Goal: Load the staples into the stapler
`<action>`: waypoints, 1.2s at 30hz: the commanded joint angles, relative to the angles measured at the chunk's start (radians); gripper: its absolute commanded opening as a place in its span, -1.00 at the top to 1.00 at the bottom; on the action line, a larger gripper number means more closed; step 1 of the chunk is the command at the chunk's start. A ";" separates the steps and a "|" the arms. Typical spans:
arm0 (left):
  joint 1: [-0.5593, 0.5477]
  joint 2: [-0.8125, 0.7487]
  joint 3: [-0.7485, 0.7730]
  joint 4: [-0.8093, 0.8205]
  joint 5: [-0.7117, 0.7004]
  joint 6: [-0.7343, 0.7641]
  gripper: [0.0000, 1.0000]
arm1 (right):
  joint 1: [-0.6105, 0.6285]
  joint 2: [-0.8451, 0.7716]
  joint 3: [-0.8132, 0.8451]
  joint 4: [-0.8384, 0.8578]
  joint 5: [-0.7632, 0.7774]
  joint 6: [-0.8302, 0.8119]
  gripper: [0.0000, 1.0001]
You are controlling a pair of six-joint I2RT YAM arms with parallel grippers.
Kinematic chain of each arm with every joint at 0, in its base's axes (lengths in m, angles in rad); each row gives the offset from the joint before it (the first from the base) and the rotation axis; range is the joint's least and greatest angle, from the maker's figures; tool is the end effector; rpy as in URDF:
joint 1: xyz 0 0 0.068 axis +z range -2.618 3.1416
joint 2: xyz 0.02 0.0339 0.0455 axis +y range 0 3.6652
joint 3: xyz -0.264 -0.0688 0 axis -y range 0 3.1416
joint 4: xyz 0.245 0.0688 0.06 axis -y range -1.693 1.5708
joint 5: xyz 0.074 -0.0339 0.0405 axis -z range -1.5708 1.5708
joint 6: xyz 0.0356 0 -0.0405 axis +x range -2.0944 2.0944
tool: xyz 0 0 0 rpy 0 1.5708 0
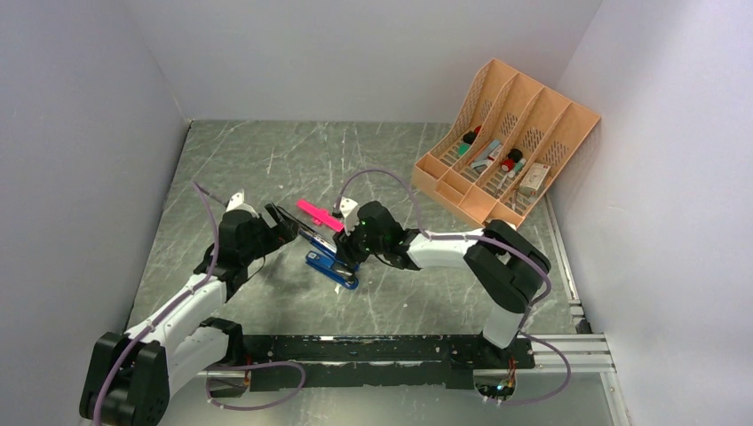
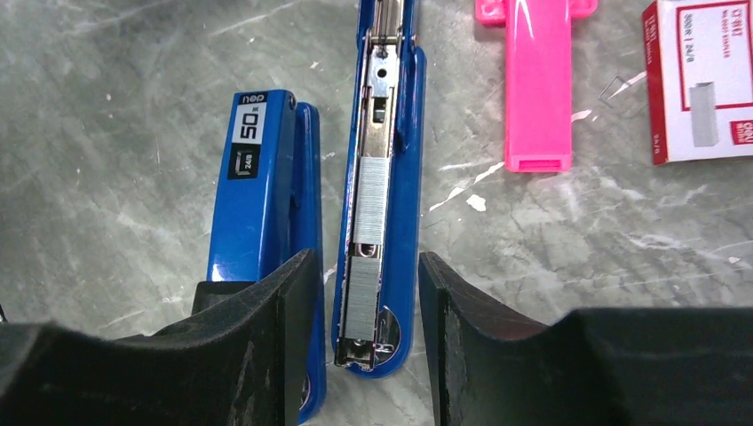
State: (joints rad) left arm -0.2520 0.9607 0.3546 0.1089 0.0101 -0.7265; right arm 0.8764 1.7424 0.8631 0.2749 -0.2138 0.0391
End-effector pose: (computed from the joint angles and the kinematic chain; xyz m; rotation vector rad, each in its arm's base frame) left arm 0.1942 -0.0504 0.1873 -0.4933 2.0674 -0.6039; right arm 0.2227 0.2792 0.1613 -1.0332 2.0096 0.7403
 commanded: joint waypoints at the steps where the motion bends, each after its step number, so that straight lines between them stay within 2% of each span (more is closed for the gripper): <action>1: 0.011 -0.020 -0.015 0.034 0.028 -0.007 -0.88 | 0.004 0.026 0.031 -0.011 -0.026 -0.017 0.01; 9: 0.016 0.001 -0.020 0.056 0.038 -0.016 -0.88 | 0.011 0.070 0.051 -0.084 0.077 -0.032 0.09; 17: 0.025 0.052 -0.033 0.130 0.067 -0.051 -0.87 | 0.012 0.042 -0.001 -0.048 0.103 -0.027 0.60; 25: 0.026 0.195 -0.073 0.347 0.155 -0.154 -0.86 | 0.007 0.062 -0.018 0.028 -0.027 0.060 0.99; 32: 0.026 0.372 -0.076 0.521 0.170 -0.220 -0.77 | 0.006 0.071 -0.039 0.101 -0.086 0.157 1.00; 36: 0.026 0.489 -0.064 0.620 0.166 -0.255 -0.51 | 0.005 0.067 -0.038 0.089 -0.075 0.141 1.00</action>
State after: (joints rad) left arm -0.2359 1.3670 0.2829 0.5629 0.1532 -0.9325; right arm 0.8787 1.7992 0.8391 0.3412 -0.2512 0.1600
